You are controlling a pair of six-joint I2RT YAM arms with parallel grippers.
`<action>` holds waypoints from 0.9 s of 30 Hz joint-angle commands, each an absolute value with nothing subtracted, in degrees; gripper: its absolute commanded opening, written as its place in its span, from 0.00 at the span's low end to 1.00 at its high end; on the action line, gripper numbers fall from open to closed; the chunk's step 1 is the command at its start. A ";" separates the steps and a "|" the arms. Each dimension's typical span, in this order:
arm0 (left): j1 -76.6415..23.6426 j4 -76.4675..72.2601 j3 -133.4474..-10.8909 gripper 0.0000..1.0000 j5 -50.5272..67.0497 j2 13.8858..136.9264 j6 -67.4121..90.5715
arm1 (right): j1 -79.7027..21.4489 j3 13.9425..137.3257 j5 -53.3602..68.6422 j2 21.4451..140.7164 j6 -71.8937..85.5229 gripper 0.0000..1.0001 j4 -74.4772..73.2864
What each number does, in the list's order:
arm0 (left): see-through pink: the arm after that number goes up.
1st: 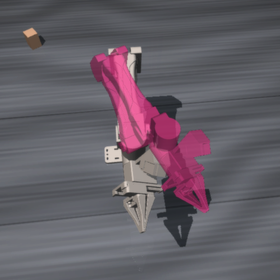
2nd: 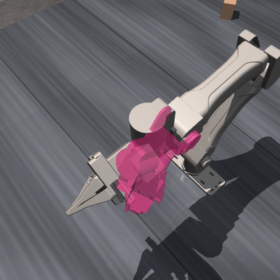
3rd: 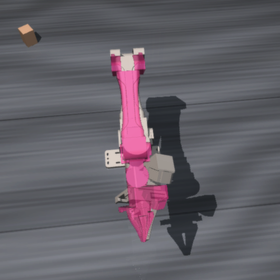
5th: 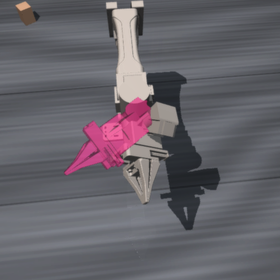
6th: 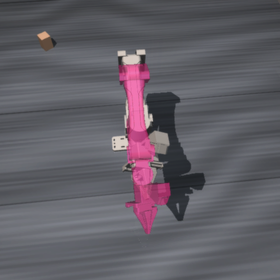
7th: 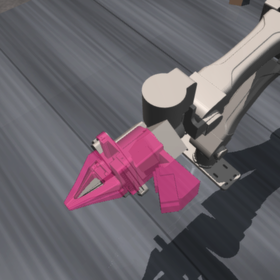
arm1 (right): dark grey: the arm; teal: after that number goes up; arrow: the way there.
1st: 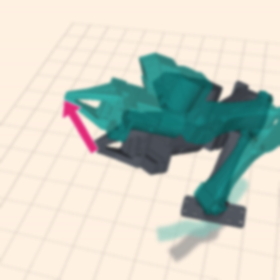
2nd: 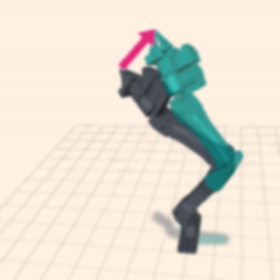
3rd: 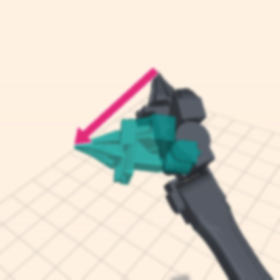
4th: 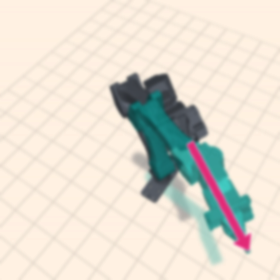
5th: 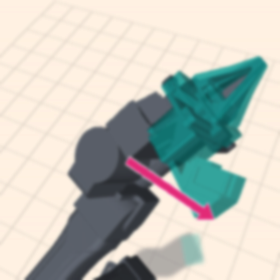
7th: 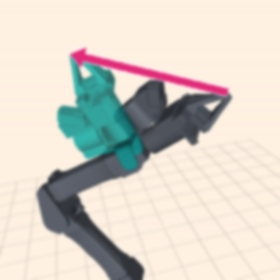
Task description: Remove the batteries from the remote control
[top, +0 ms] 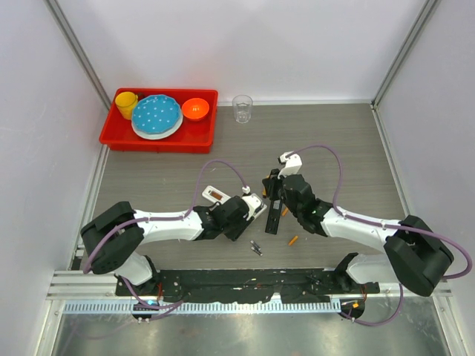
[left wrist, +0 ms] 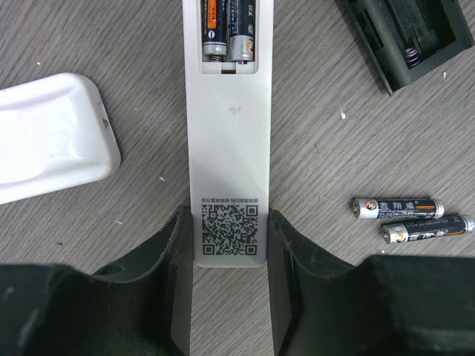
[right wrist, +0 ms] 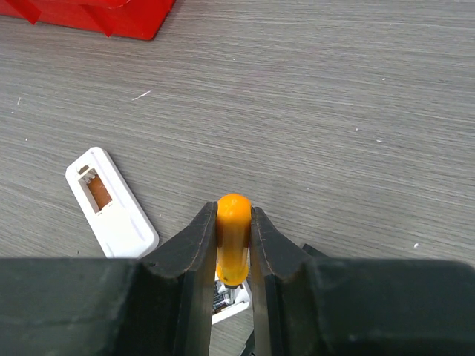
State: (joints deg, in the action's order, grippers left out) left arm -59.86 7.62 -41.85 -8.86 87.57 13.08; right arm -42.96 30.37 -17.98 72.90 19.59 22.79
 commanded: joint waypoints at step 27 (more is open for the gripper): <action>-59.41 6.68 -41.57 0.00 -9.23 87.28 13.62 | -43.43 27.42 -5.22 74.44 30.93 0.01 19.33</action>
State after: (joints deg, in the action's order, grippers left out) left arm -59.86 7.66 -41.85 -8.88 87.57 13.08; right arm -44.05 28.38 -18.52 72.75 22.94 26.24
